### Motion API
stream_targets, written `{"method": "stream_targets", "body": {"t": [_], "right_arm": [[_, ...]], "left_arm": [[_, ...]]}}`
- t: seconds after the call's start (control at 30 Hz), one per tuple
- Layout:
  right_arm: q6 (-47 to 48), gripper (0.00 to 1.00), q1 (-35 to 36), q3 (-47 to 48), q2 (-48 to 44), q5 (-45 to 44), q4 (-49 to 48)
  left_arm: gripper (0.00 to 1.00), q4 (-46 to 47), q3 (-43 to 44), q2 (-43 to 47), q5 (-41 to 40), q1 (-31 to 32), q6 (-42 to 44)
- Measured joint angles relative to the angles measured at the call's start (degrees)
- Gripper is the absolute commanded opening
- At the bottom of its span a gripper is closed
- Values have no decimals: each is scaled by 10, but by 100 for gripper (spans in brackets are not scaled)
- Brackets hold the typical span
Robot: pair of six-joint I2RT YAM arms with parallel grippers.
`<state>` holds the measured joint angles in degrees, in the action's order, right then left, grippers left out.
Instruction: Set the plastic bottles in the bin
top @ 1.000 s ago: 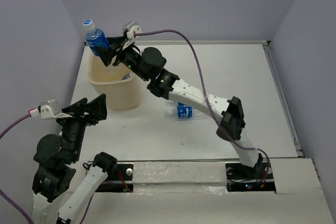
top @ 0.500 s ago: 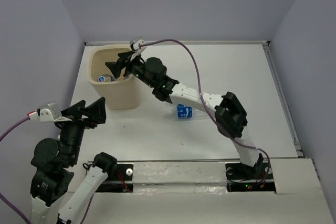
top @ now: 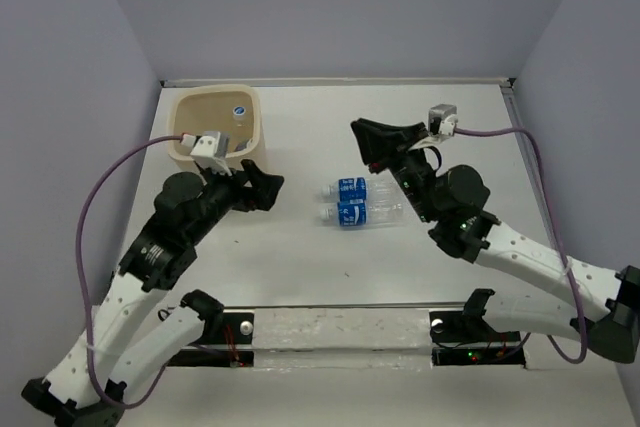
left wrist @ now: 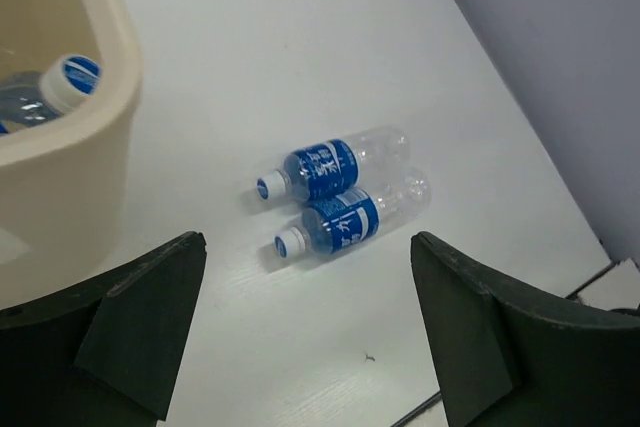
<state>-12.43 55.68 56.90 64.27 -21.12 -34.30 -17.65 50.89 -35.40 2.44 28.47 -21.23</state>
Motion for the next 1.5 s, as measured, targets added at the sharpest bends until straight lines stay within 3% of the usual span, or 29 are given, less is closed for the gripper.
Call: {"method": "stream_targets", "body": {"t": [0.13, 0.27, 0.33, 0.43, 0.73, 0.97, 1.5], "right_arm": [[-73, 24, -74, -162, -131, -59, 122], [-142, 48, -125, -256, -237, -103, 236], [-163, 57, -133, -271, -276, -121, 275], [-181, 62, -137, -278, -309, -146, 319], [-224, 60, -167, -329, -407, -200, 427], [-232, 60, -167, -343, -512, -229, 467], [-234, 66, -167, -343, -484, -208, 498]], "left_arm": [[95, 27, -6, -74, -53, 144, -5], [96, 59, 26, -192, -146, 308, 15], [96, 77, 46, -250, -177, 347, 33], [97, 119, 67, -347, -199, 385, 71], [96, 223, 99, -547, -210, 390, 198], [96, 248, 144, -616, -190, 378, 252], [92, 260, 196, -730, -113, 324, 266]]}}
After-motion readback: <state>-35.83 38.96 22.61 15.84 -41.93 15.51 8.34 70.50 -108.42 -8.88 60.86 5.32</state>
